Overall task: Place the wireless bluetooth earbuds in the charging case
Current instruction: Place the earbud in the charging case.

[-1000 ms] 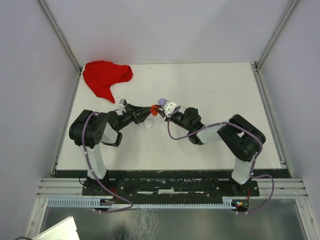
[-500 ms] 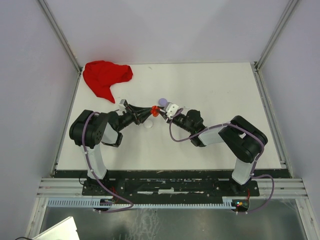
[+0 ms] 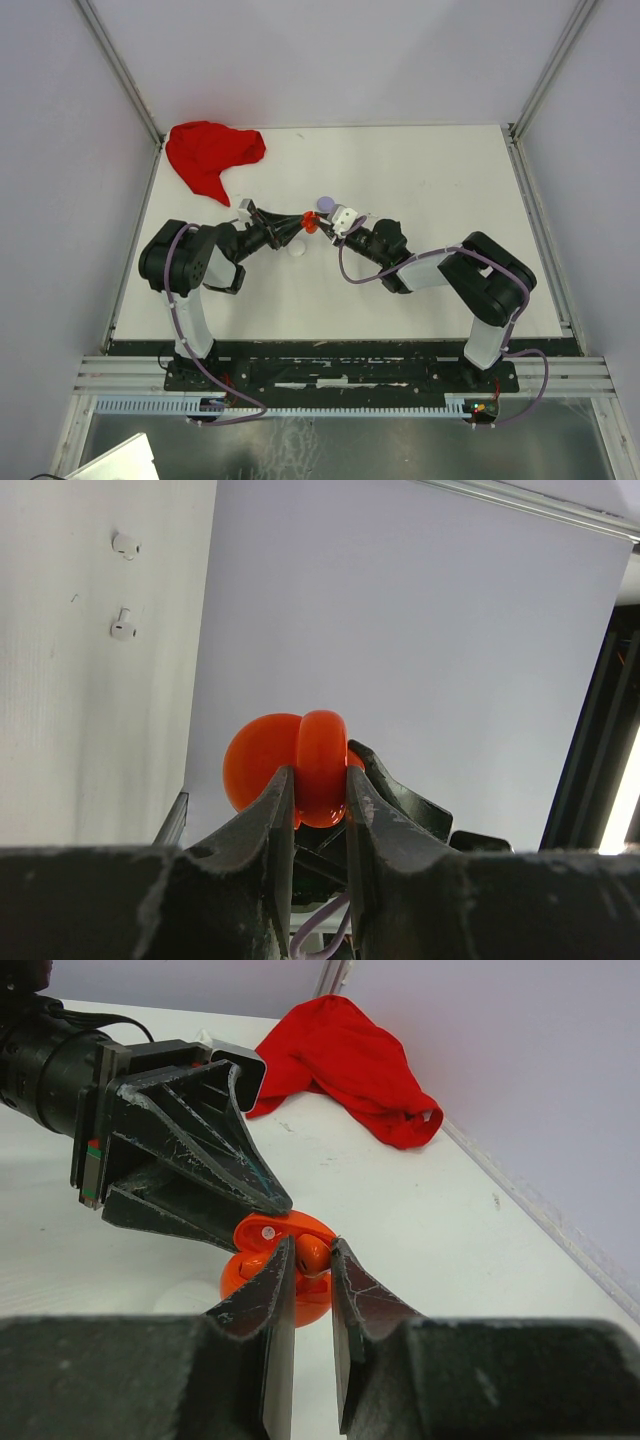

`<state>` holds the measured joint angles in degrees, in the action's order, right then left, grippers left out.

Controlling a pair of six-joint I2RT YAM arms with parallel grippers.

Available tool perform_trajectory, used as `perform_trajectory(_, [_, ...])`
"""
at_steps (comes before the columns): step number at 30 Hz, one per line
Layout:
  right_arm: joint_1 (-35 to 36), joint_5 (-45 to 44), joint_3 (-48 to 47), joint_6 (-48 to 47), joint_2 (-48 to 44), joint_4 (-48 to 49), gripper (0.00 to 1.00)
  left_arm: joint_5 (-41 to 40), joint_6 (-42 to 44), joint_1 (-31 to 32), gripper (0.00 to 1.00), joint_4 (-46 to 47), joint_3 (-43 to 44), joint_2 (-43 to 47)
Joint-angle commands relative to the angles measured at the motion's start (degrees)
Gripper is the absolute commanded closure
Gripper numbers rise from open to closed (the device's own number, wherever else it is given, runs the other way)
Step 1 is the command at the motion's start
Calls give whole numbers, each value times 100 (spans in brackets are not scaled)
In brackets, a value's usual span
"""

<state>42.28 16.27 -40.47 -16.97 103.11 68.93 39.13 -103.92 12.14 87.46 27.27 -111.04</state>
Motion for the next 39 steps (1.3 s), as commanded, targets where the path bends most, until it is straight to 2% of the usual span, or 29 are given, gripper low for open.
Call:
perform_trajectory(1, [19, 85, -102, 19, -234, 121, 99, -22, -116, -1, 97, 1161, 111, -65])
perform_trajectory(14, [47, 131, -42, -30, -403, -75, 99, -53, -98, 0, 97, 1160, 107, -115])
perform_trajectory(39, [54, 34, -83, -49, -79, 18, 99, -38, -129, 1, 97, 1163, 85, 176])
